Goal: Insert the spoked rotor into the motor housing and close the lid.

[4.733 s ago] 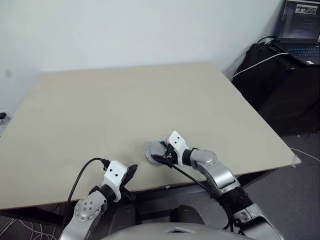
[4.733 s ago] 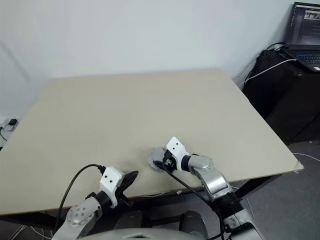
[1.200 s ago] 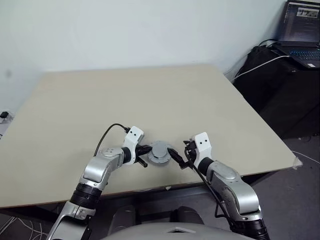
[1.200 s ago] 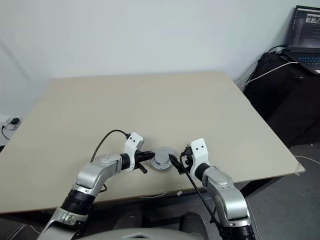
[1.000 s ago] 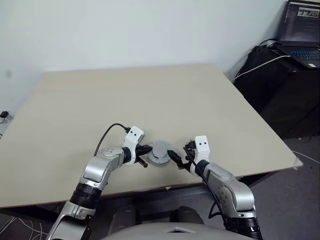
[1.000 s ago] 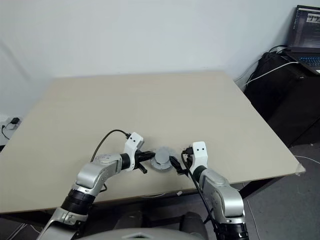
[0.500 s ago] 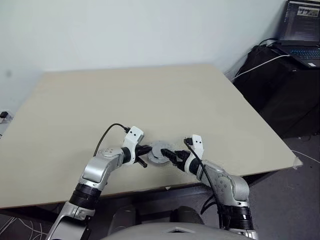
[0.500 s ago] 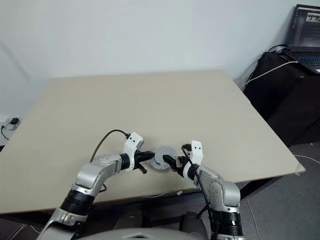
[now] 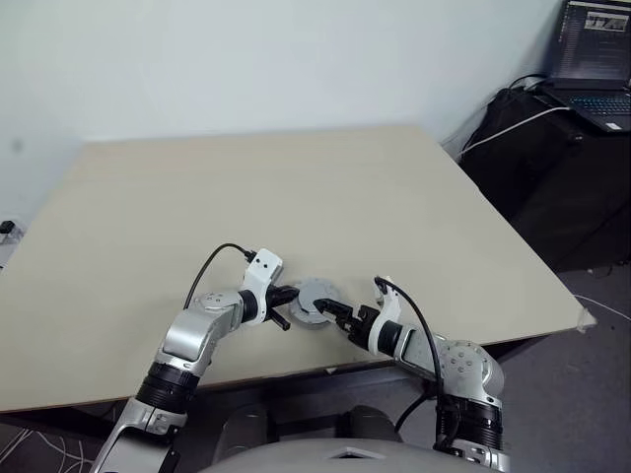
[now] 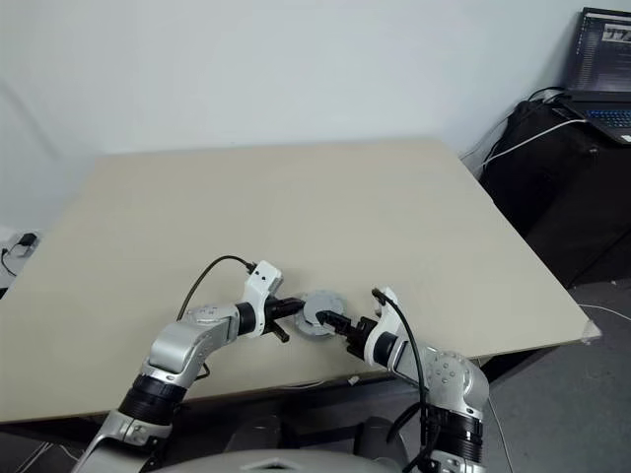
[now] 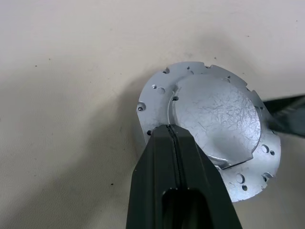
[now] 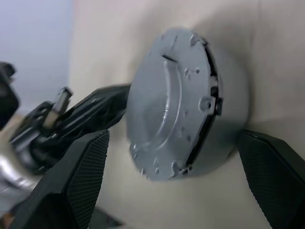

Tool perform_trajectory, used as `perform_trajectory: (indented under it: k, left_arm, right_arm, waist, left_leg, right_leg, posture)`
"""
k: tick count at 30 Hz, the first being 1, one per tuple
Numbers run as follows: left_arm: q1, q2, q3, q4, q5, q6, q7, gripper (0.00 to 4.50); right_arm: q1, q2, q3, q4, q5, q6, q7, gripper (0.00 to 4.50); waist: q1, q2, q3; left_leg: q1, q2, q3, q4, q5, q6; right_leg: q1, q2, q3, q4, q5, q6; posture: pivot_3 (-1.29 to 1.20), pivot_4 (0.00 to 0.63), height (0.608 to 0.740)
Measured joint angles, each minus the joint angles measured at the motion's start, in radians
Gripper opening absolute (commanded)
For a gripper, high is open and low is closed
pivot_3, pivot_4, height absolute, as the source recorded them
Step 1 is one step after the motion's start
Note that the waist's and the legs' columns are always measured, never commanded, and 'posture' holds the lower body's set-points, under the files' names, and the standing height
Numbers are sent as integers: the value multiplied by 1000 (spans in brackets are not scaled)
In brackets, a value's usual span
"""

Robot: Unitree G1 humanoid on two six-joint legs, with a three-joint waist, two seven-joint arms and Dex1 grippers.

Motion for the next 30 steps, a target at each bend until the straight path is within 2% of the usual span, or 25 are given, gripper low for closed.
perform_trajectory:
  k: [8,30]
  left_arm:
    - [4,-3,0,0,-1,-3,0,0]
    - [4,-1,1,1,7,-16,2,0]
  right_arm:
    - [-4,13,-84,87,108,-48,-37,4474]
    - [-7,10,-36,169,176,-69,-30,4474]
  waist:
    - [1,1,1]
    - [-3,3,0]
  left_leg:
    - [0,0,0,0,0,0]
    - [-1,0,-1,-2,0,0]
  right_leg:
    - [0,0,0,-1,0,0]
    - [-1,0,0,-1,0,0]
  posture:
    - [0,0,740]
    - [0,0,740]
